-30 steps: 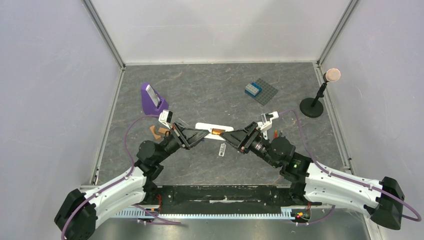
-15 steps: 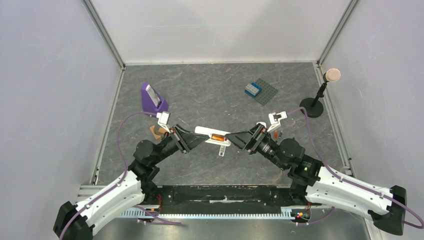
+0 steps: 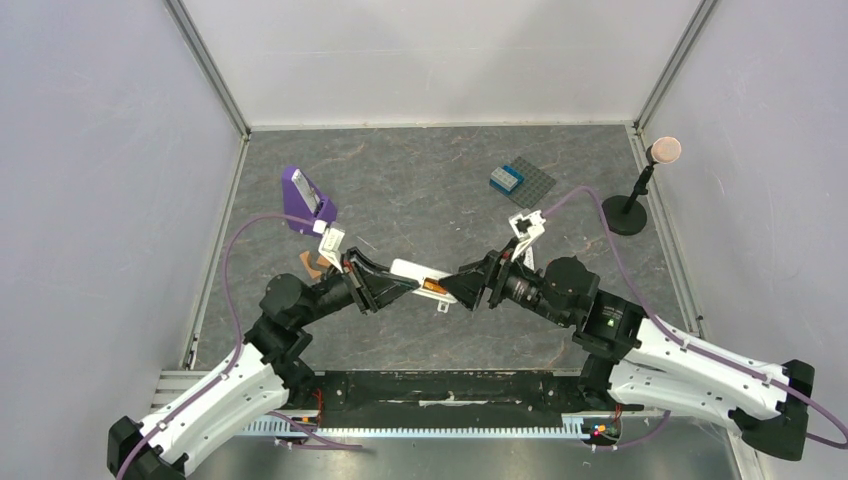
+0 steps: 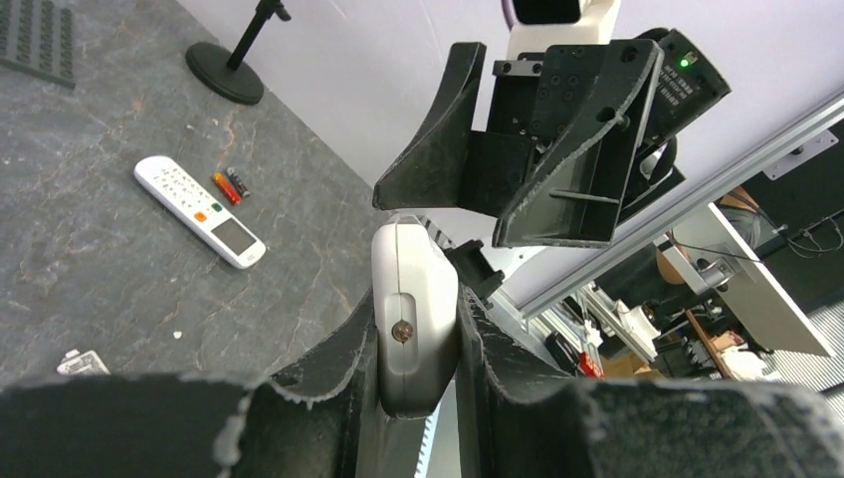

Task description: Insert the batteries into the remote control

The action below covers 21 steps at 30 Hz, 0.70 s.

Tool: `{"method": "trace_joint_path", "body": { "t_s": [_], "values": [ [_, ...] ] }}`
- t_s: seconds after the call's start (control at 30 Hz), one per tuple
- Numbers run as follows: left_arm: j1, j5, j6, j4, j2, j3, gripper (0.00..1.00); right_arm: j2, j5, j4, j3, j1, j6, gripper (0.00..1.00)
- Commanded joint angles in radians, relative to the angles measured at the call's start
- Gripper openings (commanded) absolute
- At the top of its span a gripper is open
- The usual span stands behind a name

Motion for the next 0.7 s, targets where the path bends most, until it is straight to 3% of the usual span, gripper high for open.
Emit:
{"method": "trace_joint_path", "body": {
  "t_s": [0.0,0.27,0.67],
  "values": [
    [-0.002,0.028,0.051,-0.002,0.002,0.038,0.02,0.023,-0.079,-0.033,0.058,-0.003,-0.147,0.71],
    [-0.002,0.036,0.031,-0.006,0.019,0.045,0.02,0.062,-0.096,-0.080,0.078,-0.001,-0.230,0.69],
    [-0.002,0.052,0.007,0.001,0.041,0.046,0.02,0.092,-0.072,-0.082,0.078,-0.002,-0.253,0.58]
  ]
}}
